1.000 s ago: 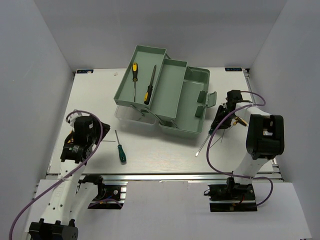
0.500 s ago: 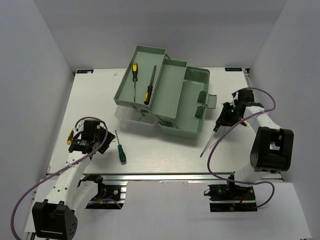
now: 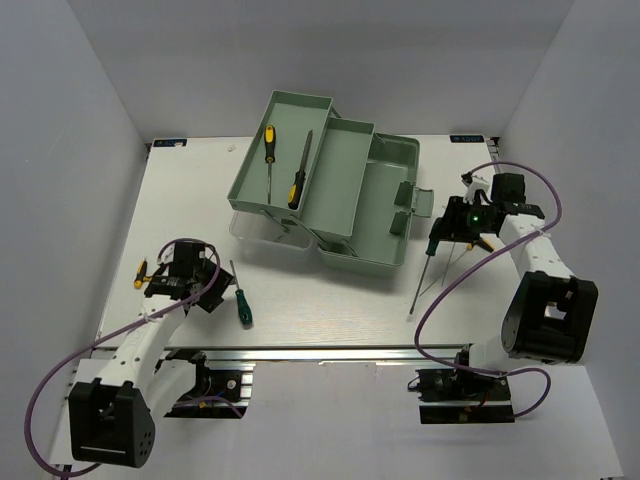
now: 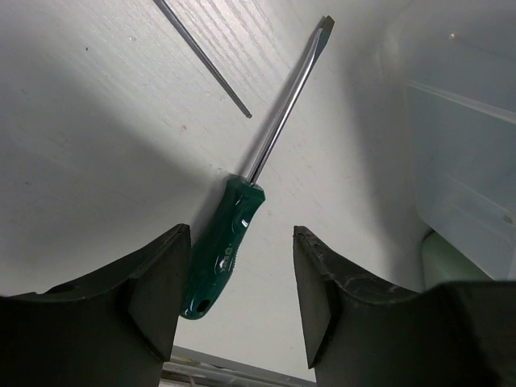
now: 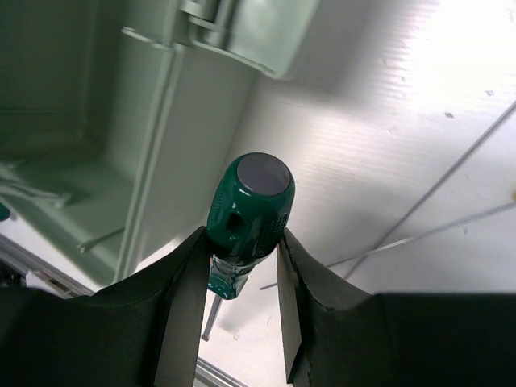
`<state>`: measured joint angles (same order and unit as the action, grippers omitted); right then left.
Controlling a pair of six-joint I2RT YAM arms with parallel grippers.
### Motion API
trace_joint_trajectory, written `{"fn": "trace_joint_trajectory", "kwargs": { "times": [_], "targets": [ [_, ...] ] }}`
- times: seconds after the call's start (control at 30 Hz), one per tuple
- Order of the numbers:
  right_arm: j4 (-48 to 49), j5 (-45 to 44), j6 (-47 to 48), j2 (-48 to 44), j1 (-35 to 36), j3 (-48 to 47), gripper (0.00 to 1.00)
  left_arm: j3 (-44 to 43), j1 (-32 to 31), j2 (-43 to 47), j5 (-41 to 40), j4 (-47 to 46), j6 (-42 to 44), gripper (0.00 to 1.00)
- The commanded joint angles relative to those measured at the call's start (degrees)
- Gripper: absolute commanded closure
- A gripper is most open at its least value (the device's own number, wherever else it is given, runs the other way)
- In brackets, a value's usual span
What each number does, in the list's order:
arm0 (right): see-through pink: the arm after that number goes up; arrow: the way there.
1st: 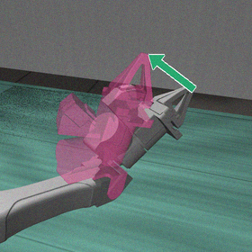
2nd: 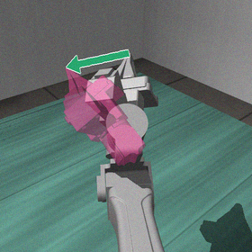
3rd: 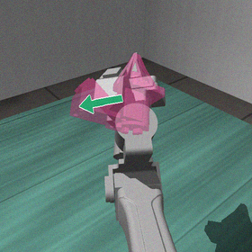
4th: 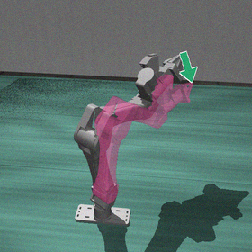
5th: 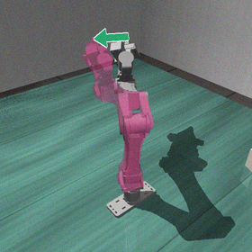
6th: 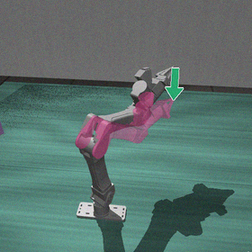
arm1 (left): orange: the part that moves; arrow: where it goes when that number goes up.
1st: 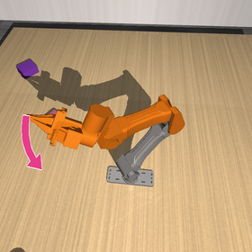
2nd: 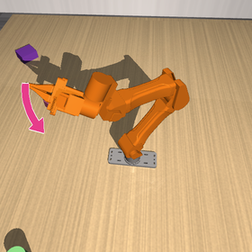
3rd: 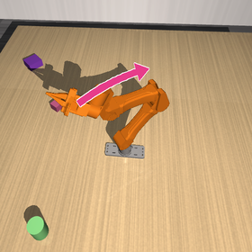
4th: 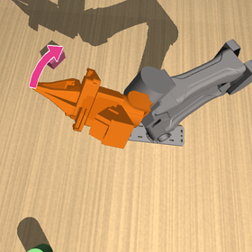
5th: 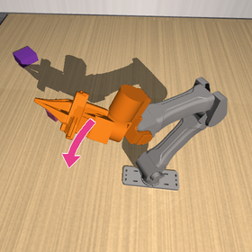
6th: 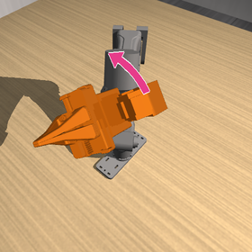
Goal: Sort the tools into containers
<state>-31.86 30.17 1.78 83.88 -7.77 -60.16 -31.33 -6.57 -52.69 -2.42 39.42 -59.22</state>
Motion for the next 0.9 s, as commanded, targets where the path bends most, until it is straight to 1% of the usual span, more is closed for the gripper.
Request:
{"fn": "trace_joint_trajectory", "kwargs": {
  "times": [0.0, 0.13, 0.17, 0.27, 0.3, 0.37, 0.43, 0.47, 0.5, 0.53, 0.57, 0.6, 0.63, 0.67, 0.73, 0.77, 0.83, 0.87],
  "targets": [
    [-0.75, 6.02, 3.13, -2.31, -0.23, -3.91, 1.00, 0.22, 0.15, -0.49, 1.01, -1.98, 0.51, 0.36],
    [-0.93, 12.44, 5.60, -5.21, -0.14, -6.80, 1.00, 0.39, 0.06, -1.45, 1.18, -1.89, 1.12, 0.36],
    [-0.84, 15.67, 5.69, -5.39, -0.14, -8.46, 1.00, 0.48, 0.15, -2.06, 1.36, -2.06, 1.21, 0.36],
    [0.30, 19.91, 3.15, -4.08, 1.52, -11.72, 1.00, 0.48, 0.06, -2.77, 1.62, -2.77, 1.56, 0.36],
    [0.56, 20.71, 1.49, -3.55, 2.23, -14.43, 1.00, 0.31, 0.06, -3.21, 1.71, -2.68, 1.83, 0.36],
    [2.14, 22.81, -1.24, -1.71, 5.64, -16.91, 1.00, 0.04, 0.06, -3.56, 1.71, -2.85, 2.09, 0.36],
    [6.35, 23.70, -7.63, 0.22, 8.55, -20.25, 1.00, -0.13, 0.06, -4.18, 1.80, -2.94, 2.44, 0.36],
    [8.54, 23.70, -10.72, 1.11, 12.22, -21.22, 1.00, -0.13, 0.06, -4.27, 1.89, -3.29, 2.62, 0.36],
    [11.52, 23.79, -14.40, 1.98, 13.47, -21.75, 1.00, -0.13, 0.06, -4.53, 1.97, -3.38, 2.97, 0.36],
    [17.99, 23.70, -18.44, 3.12, 14.79, -23.14, 1.00, -0.22, 0.06, -4.79, 2.24, -3.56, 3.23, 0.36],
    [20.58, 22.40, -25.88, 6.18, 16.54, -24.20, 1.00, -0.31, 0.06, -4.88, 2.33, -3.82, 3.58, 0.35],
    [23.13, 21.95, -29.43, 8.04, 17.26, -25.43, 1.00, -0.31, 0.06, -5.06, 2.33, -4.00, 4.11, 0.36],
    [27.07, 21.34, -33.03, 10.15, 17.78, -28.66, 1.00, -0.40, 0.06, -5.32, 2.33, -3.91, 4.37, 0.35],
    [28.85, 20.37, -39.33, 14.17, 18.57, -30.26, 1.00, -0.48, -0.02, -5.32, 2.33, -3.74, 4.64, 0.35],
    [33.41, 19.05, -42.99, 18.49, 19.10, -32.73, 1.00, -0.31, -0.11, -5.23, 2.33, -3.47, 4.99, 0.35],
    [33.44, 17.22, -43.35, 19.82, 19.80, -35.70, 1.00, -0.05, -0.29, -5.15, 2.24, -3.47, 4.99, 0.35],
    [33.27, 17.03, -43.71, 23.68, 20.16, -39.31, 1.00, 0.39, -0.72, -4.88, 2.33, -3.38, 4.99, 0.35],
    [32.48, 15.28, -43.71, 24.66, 20.34, -41.94, 1.00, 0.83, -0.90, -4.71, 2.33, -3.38, 4.91, 0.35]
  ]
}}
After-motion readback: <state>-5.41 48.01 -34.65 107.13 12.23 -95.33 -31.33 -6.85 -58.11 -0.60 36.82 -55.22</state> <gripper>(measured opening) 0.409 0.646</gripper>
